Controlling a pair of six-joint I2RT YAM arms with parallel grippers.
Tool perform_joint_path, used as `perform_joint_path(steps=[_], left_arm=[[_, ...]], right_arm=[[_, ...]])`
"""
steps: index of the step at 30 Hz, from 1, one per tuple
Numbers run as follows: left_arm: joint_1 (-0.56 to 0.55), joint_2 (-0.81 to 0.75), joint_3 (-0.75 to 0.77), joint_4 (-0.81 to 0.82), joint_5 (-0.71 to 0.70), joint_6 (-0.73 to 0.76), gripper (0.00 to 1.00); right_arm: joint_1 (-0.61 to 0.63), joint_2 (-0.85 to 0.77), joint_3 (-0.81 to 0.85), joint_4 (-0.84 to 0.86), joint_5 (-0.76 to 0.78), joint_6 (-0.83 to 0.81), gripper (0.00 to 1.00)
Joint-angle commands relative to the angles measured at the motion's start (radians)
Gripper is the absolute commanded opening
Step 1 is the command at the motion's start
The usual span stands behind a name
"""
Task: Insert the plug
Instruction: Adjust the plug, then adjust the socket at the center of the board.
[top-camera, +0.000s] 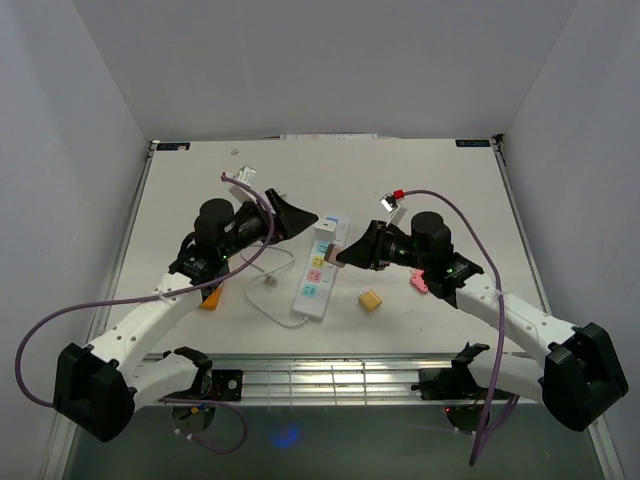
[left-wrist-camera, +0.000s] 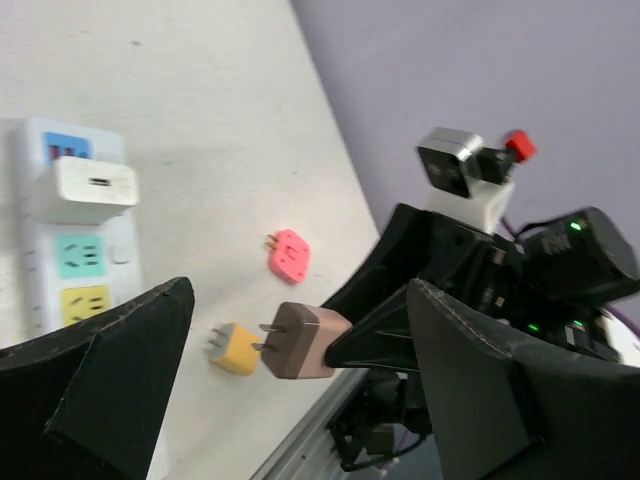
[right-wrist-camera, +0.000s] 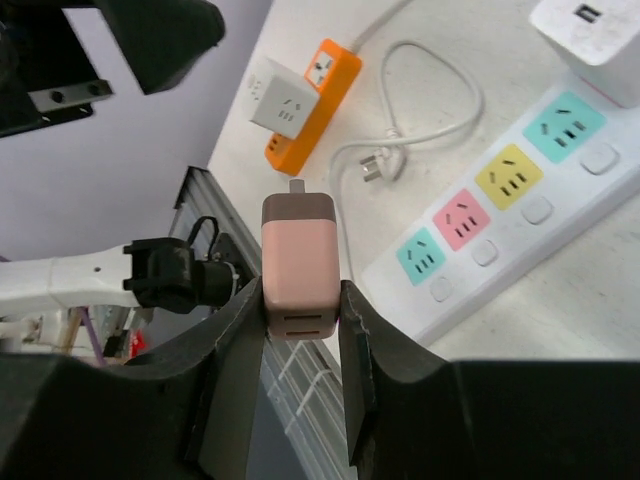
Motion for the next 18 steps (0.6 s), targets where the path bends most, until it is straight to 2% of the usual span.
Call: perform_joint_path(steps=[1,5,13,18], left_arm=[[0.006,0.043,0.134,-0.369,-0.201,0.111,0.98],[0.006,0.086,0.125,-0.411,-0.22,0.134,0.98],[0.003,0.114,-0.057,-0.243,-0.186,0.076,0.96],[-0.013,0.124,-0.149,-0.167,-0.186,0.065,0.94]], right_arm=[[-0.003,0.004,0.119,-0.18,0.13,-0.094,0.08],[-0.003,0.062,0.245,-0.421,0.21,-0.118,0.08],[0.006,0.208,0.475,-0.697,0.287,-0.123,0.08],[0.026,0.246,0.548,-0.799,0.382,-0.105,0.08]])
